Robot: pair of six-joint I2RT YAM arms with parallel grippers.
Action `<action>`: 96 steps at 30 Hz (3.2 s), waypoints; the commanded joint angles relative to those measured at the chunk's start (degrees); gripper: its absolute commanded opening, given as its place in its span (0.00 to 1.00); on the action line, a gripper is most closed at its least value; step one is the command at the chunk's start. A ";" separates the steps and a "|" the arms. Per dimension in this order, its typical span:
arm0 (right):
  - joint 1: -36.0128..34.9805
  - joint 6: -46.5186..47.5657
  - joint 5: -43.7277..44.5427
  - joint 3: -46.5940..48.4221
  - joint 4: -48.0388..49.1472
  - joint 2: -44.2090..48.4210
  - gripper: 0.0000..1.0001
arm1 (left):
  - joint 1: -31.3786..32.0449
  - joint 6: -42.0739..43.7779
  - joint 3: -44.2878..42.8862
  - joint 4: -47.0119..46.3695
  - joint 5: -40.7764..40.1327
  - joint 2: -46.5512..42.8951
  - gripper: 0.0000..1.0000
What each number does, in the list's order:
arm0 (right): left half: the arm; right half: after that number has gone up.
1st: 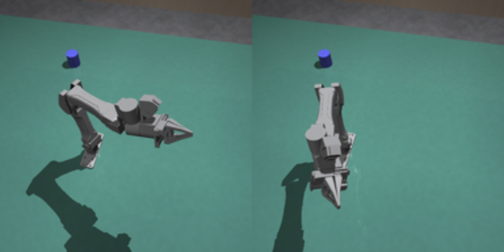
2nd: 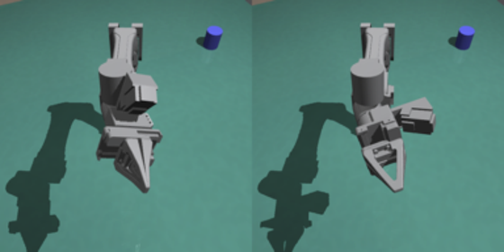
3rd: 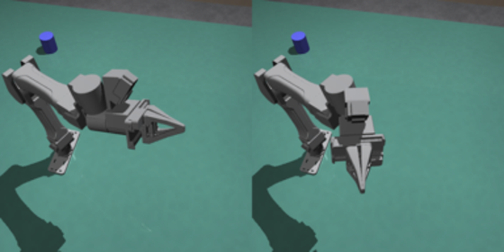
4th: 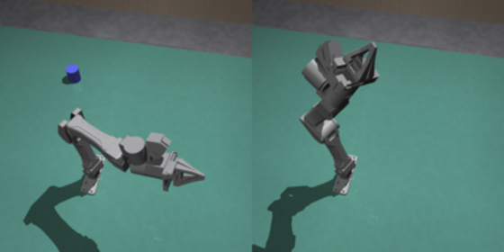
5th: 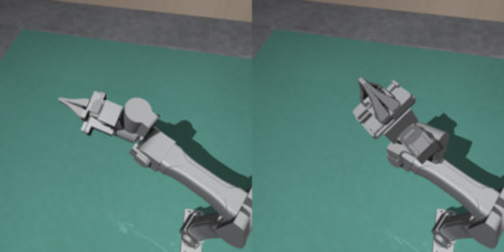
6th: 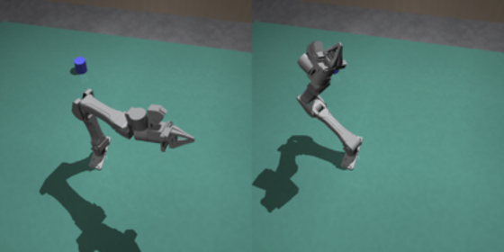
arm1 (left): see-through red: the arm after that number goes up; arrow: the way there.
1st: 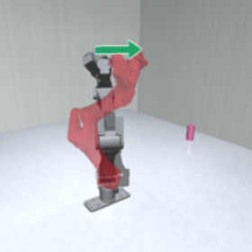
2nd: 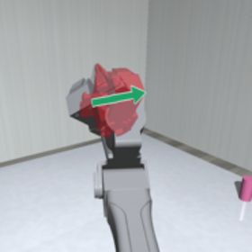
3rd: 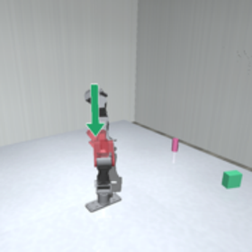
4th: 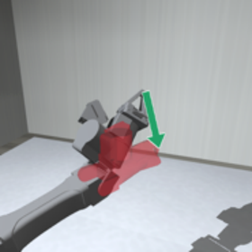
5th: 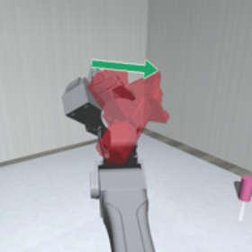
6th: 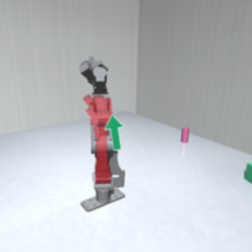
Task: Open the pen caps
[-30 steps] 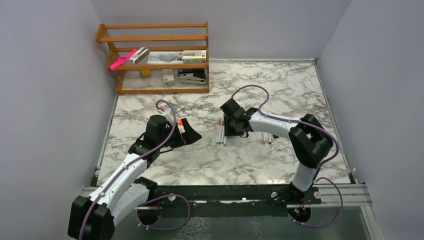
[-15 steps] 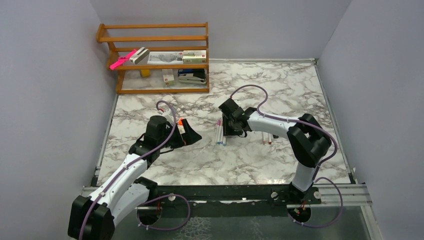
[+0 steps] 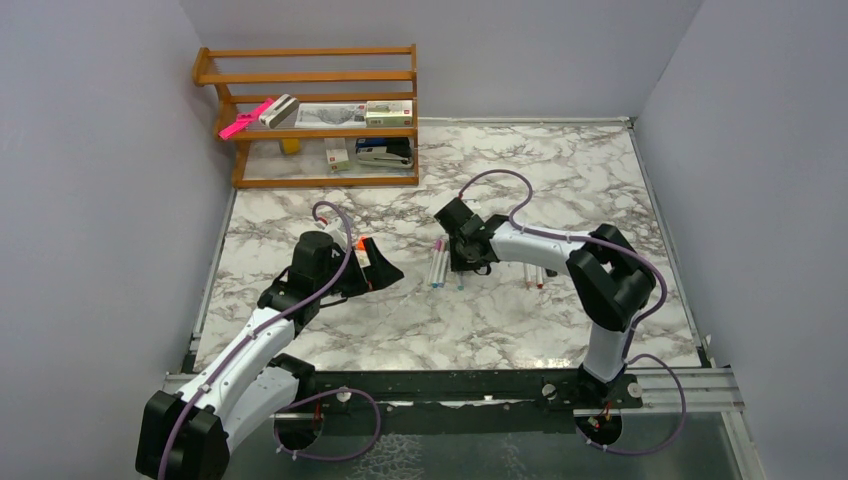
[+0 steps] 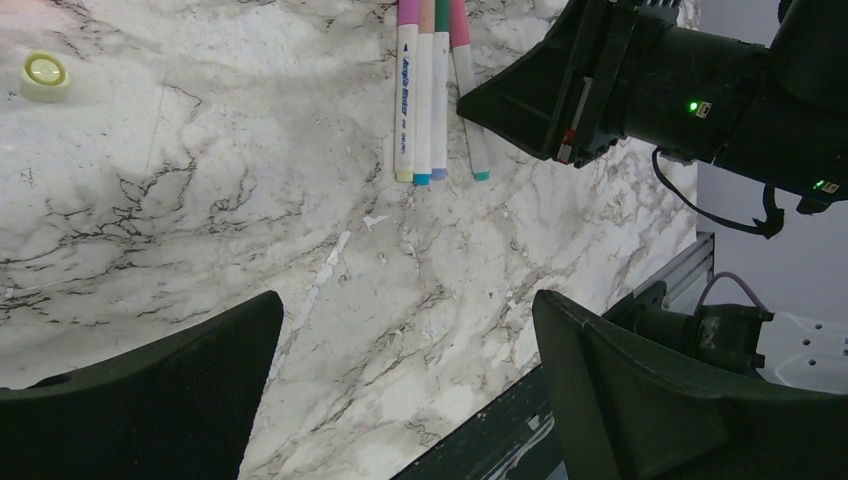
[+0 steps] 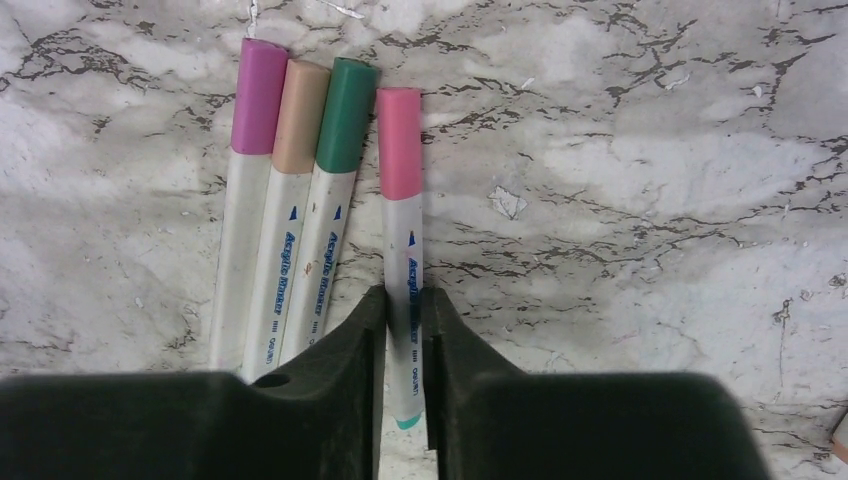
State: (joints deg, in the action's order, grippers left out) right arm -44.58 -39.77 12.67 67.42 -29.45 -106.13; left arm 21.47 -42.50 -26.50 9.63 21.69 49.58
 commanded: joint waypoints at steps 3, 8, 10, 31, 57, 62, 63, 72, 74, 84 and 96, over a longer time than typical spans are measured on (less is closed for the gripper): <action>-0.42 0.34 3.24 -2.94 -1.21 -0.24 0.07 | -0.18 0.14 0.37 -1.71 2.71 -0.93 0.99; -0.38 1.87 1.39 -5.21 0.96 1.86 0.01 | -0.13 -1.22 0.84 -3.98 4.88 0.11 0.99; -0.35 2.85 0.01 -6.42 2.16 3.67 0.01 | -0.12 -2.54 1.53 -5.79 6.32 0.94 0.99; -0.38 2.66 -28.07 -21.96 21.23 28.13 0.01 | 7.31 -15.24 4.16 -23.83 2.72 5.54 0.99; -2.28 -4.87 -38.51 -29.26 30.98 34.80 0.01 | 14.82 -20.90 2.99 -31.30 -8.49 13.91 0.66; -2.70 -5.05 -38.16 -29.27 31.33 34.36 0.01 | 15.49 -21.30 2.44 -32.28 -8.42 15.55 0.51; -2.77 -5.10 -38.13 -29.20 31.50 34.20 0.01 | 15.69 -21.31 2.27 -32.42 -8.42 15.81 0.47; -3.50 -5.36 -37.78 -28.84 32.52 32.16 0.01 | 16.71 -21.57 2.27 -33.34 -8.69 16.86 0.33; -3.59 -5.40 -37.75 -28.89 32.69 31.76 0.01 | 16.77 -21.50 2.25 -33.36 -8.62 17.01 0.26; -3.76 -5.33 -37.37 -28.31 32.60 30.06 0.01 | 17.17 -21.88 1.48 -33.77 -7.54 19.01 0.04; -3.85 -5.23 -38.15 -26.63 33.33 27.62 0.36 | 17.38 -22.71 0.19 -34.26 -7.10 19.35 0.04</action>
State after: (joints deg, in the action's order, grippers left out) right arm -47.94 -45.01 -24.25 38.44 1.54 -77.38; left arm 38.39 -65.06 -23.94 -23.53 14.63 68.45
